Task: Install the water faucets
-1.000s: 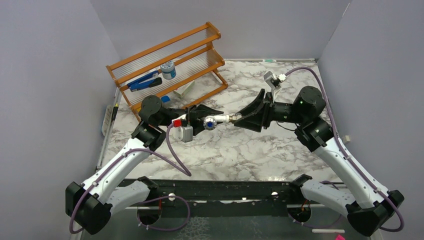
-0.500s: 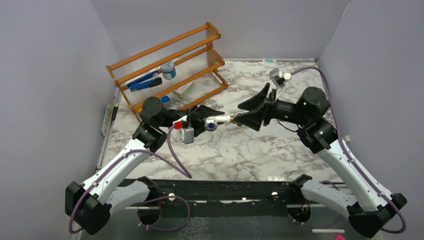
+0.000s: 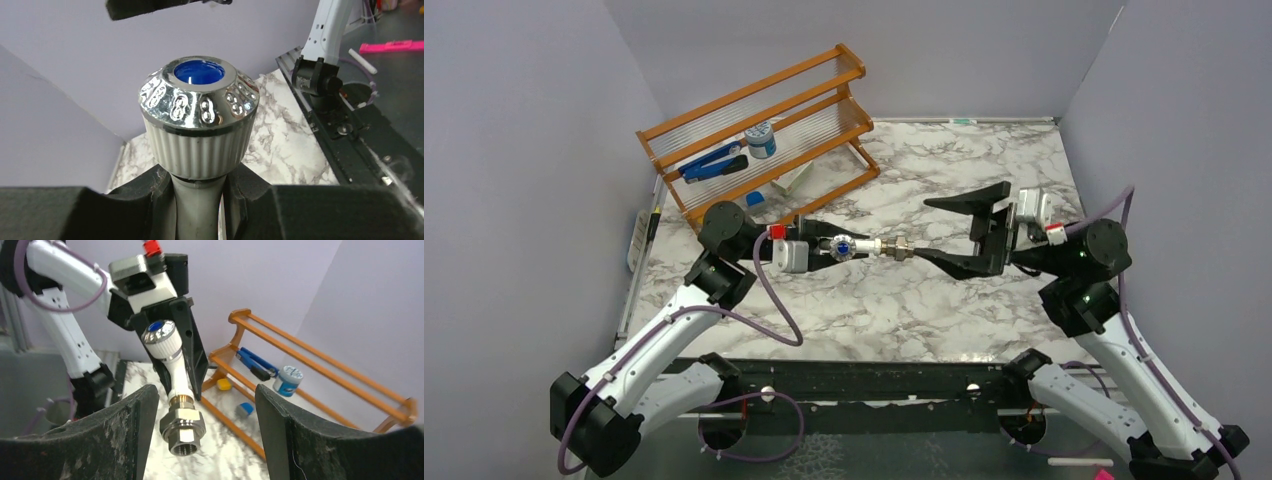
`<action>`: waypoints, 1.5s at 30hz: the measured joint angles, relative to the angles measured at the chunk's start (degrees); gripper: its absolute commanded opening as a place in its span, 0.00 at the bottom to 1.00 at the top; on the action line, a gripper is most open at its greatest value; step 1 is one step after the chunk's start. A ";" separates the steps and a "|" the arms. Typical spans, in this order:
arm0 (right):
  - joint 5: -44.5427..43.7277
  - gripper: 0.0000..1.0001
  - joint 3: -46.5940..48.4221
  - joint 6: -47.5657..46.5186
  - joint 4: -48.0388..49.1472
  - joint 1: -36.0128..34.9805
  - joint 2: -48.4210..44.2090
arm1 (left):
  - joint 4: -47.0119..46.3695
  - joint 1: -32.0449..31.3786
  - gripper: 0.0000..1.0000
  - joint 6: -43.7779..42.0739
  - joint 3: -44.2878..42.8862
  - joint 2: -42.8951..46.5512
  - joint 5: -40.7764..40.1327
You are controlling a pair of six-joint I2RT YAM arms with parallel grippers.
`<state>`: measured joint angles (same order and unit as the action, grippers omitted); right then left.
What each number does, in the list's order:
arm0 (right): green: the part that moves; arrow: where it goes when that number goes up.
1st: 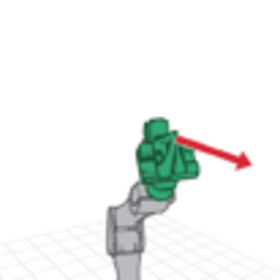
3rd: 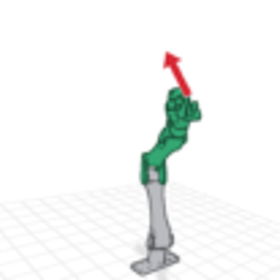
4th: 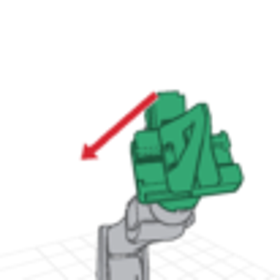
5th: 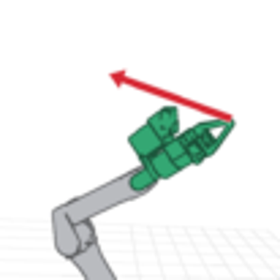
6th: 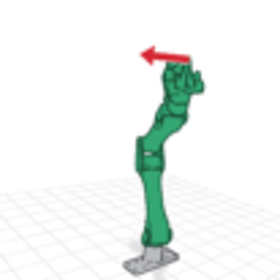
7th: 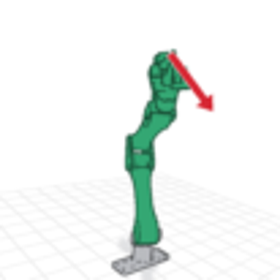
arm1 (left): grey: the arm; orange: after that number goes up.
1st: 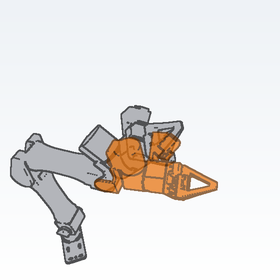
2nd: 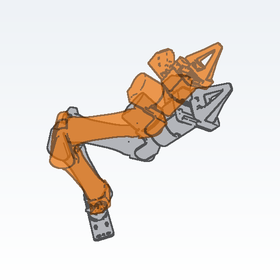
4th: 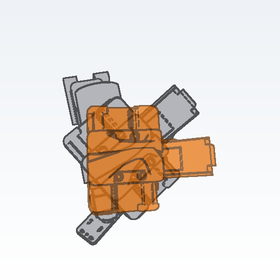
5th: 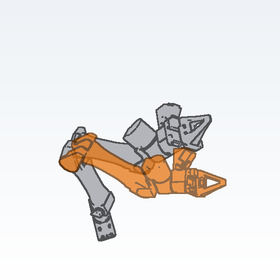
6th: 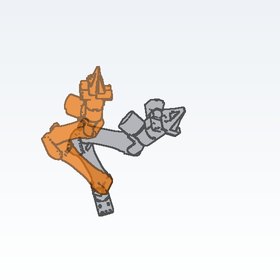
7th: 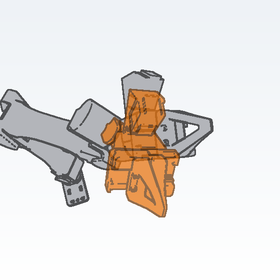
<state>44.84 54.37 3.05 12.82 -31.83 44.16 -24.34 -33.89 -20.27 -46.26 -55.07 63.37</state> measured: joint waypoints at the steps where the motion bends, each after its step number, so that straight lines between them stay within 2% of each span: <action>1: 1.01 0.75 -1.01 -2.51 0.72 0.00 -0.72 | 0.00 0.00 0.00 1.92 0.00 0.17 -0.46; 6: 5.38 0.75 -3.17 -12.26 2.38 0.00 -1.90 | 0.02 0.00 0.00 12.39 0.00 0.37 -4.11; 12: 9.94 0.75 -3.87 -17.81 4.33 0.00 -0.76 | 0.00 0.00 0.00 23.93 -1.68 -1.20 -7.17; 18: 10.82 0.76 -4.55 -22.95 4.48 0.00 1.27 | -0.48 -0.07 0.00 29.79 -2.67 -2.82 -7.30; 24: 10.82 0.76 -6.47 -25.75 4.46 0.00 3.02 | -1.03 -0.11 0.00 32.33 -2.82 -3.58 -7.30; 45: 10.73 0.63 -7.96 -30.91 3.52 0.02 3.08 | -2.40 -0.39 0.00 36.37 -3.13 -4.79 -7.45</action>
<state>55.57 46.41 -27.86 16.34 -31.81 47.24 -26.74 -34.28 16.10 -49.39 -59.86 55.92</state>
